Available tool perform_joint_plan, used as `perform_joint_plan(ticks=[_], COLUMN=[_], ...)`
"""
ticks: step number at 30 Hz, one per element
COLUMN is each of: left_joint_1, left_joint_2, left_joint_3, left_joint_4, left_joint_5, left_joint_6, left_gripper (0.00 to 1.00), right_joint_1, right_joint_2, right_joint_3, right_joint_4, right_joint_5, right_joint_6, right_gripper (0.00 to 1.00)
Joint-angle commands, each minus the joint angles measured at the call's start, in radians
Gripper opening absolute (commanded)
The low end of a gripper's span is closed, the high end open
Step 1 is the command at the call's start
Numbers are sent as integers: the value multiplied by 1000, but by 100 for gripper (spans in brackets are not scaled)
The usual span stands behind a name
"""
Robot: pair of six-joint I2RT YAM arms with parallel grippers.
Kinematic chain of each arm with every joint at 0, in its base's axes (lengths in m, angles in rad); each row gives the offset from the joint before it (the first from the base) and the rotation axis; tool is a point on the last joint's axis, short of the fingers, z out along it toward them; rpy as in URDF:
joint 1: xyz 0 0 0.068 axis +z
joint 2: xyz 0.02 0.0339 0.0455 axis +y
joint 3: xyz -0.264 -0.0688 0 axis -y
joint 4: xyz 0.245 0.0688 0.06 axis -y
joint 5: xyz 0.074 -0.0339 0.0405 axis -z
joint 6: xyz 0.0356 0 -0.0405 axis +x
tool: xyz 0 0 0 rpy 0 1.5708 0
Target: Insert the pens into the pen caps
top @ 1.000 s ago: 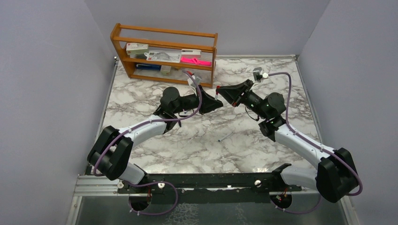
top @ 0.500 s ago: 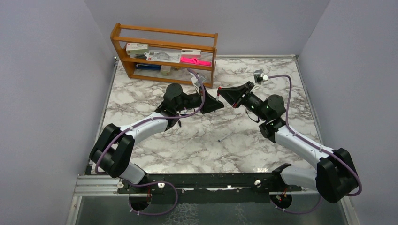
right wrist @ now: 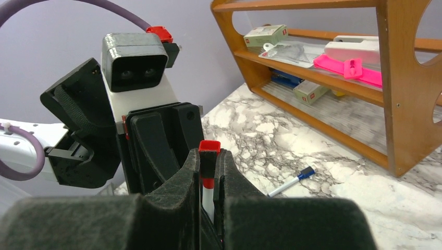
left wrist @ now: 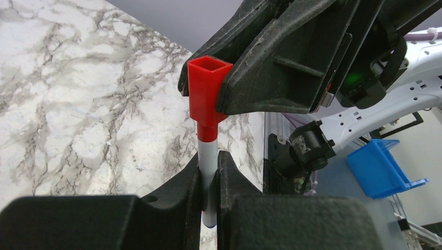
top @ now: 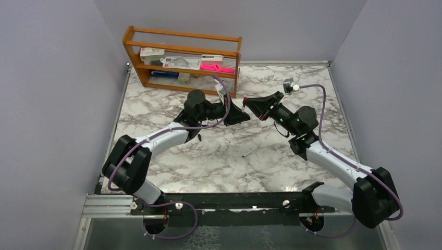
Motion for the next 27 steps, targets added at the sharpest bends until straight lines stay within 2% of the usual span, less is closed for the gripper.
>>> perform_joint_plan(ticks=[1,5,6,10,13,18,22,27], left_joint_1=[39,39,39,39,39,39,39,36], left_joint_2=[-70,-102,-110,-131,-128,-99,-31,93], left_joint_3=[-25,-109,-122,-167,-192,-207,-147,-34], left_joint_4=[304,275,264,232,215,144,-92,-427], left_joint_5=[-171,-171,-171,-191,-205,-288,-451,-739], left_joint_6=[10,42,51,72,81,108,183,245], left_gripper=[0,0,0,0,0,0,0,0], right_joint_1=[53,49,47,43,38,34,35,35], right_joint_2=[5,7,8,-6,-27,-76,-85,-81], right_joint_3=[32,122,138,177,196,178,158,129], right_joint_4=[-403,-441,-452,-477,-497,-521,-548,-568], right_joint_5=[-140,-68,-47,42,85,162,191,191], right_joint_6=[-91,-125,-130,-152,-172,-179,-187,-190], right_gripper=[1,1,5,31,39,39,39,39])
